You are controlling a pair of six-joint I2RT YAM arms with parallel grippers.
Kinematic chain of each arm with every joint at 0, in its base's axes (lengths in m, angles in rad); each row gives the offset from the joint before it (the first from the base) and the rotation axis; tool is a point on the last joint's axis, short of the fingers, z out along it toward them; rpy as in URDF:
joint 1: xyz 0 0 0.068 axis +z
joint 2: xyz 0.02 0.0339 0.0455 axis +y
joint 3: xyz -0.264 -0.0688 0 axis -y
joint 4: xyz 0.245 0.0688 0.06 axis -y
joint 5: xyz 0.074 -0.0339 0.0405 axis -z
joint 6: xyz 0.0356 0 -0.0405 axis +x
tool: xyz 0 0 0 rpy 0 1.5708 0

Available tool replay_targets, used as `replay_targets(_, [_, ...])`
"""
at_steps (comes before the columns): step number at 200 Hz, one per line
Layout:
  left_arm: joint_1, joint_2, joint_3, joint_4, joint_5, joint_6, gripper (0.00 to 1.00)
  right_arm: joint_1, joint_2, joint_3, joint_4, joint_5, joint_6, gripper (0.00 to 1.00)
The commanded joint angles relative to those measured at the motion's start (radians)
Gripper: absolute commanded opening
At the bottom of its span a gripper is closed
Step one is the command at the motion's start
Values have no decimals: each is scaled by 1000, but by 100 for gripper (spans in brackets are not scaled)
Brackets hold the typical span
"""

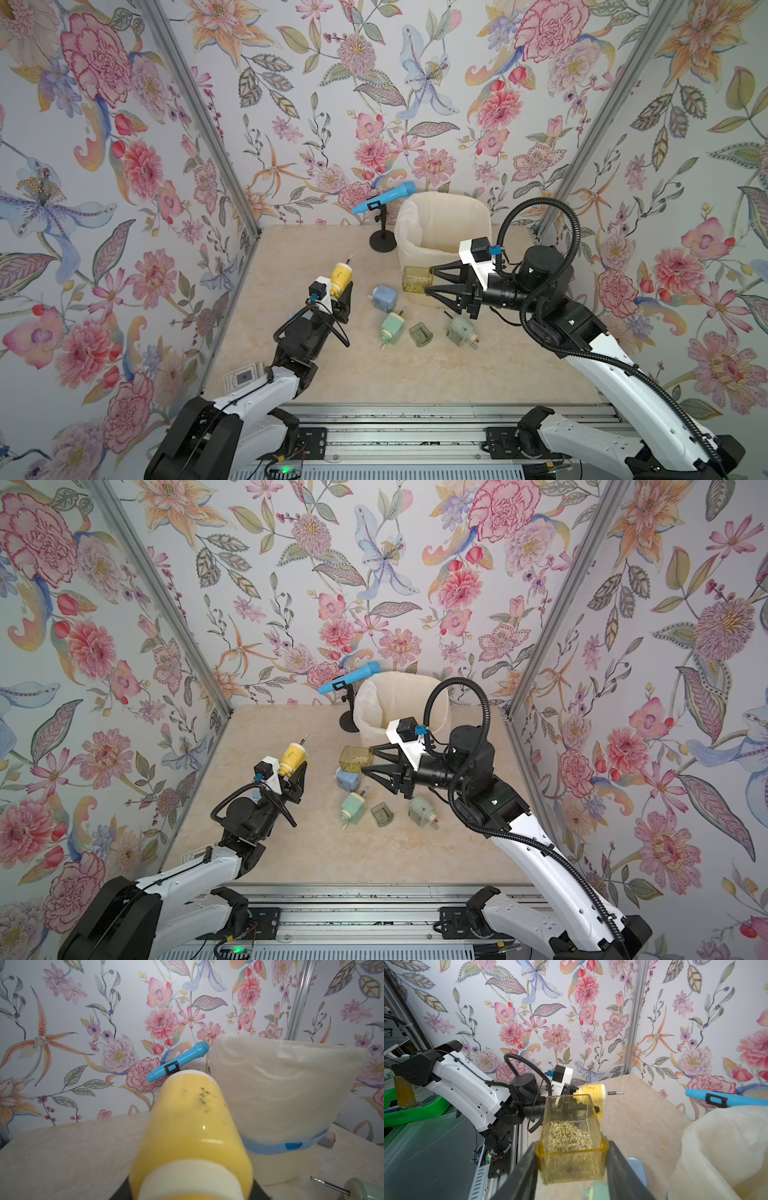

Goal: Take out the pencil sharpener tray and clean the shavings
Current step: Open the container of the pencil sharpener, then place the container at the center of the board.

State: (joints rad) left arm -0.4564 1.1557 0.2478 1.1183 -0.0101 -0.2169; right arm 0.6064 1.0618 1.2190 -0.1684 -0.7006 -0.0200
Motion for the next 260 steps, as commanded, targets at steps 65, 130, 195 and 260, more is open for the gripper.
replay_targets(65, [-134,565,-146,718,-394,6,6,-98,143,175,-23,185,48,28])
replay_targets(130, [-197,772,-38,720,-421,-17,8,-131,232,303,-231,541,-59,27])
replay_targets(195, [-197,765,-94,721,-390,-52,46,-122,404,554,-546,810,-151,27])
replay_targets(260, [-204,691,-155,721,-369,-20,100,-80,541,742,-714,987,-167,27])
